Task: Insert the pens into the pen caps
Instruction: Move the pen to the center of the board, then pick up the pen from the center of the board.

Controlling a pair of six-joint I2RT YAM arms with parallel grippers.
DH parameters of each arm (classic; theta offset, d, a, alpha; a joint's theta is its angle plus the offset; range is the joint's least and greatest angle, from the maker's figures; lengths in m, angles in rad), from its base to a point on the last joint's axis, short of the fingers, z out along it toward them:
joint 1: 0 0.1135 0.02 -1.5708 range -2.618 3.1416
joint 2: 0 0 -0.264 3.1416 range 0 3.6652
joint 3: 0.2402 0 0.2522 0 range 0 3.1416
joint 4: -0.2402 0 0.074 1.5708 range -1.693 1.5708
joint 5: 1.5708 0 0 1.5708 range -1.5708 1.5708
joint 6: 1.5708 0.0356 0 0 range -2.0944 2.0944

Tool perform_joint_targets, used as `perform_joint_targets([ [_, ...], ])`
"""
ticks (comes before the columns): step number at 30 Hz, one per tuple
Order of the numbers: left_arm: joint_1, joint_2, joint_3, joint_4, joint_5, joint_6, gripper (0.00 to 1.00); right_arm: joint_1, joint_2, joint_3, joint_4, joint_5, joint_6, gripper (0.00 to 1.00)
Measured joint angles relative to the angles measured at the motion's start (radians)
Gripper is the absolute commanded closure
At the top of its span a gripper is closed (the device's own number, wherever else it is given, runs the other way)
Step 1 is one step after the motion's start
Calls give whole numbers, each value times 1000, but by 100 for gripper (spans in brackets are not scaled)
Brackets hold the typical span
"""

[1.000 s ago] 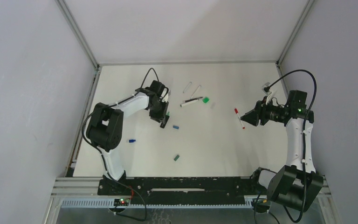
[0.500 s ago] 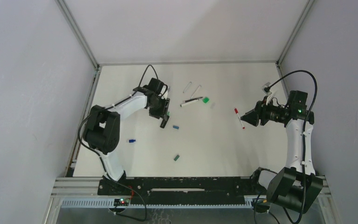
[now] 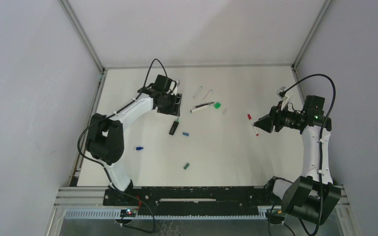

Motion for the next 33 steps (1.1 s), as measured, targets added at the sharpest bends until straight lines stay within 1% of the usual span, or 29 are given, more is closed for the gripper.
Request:
perform_joint_targets([
  [8,-1,91,13,-15,-53,-10,39,-6,0,0,0,0,0,46],
  [18,-30,149,24,-35,-78,-35,42,-11,0,0,0,0,0,46],
  [19,-36,156,26,-37,-84,-37,42,-11,0,0,0,0,0,46],
  [21,-49,169,26,-41,-101,-40,47,-12,0,0,0,0,0,46],
  [28,-64,193,26,-61,-158,-54,53,-13,0,0,0,0,0,45],
  [33,-64,202,26,-62,-164,-56,58,-13,0,0,0,0,0,45],
])
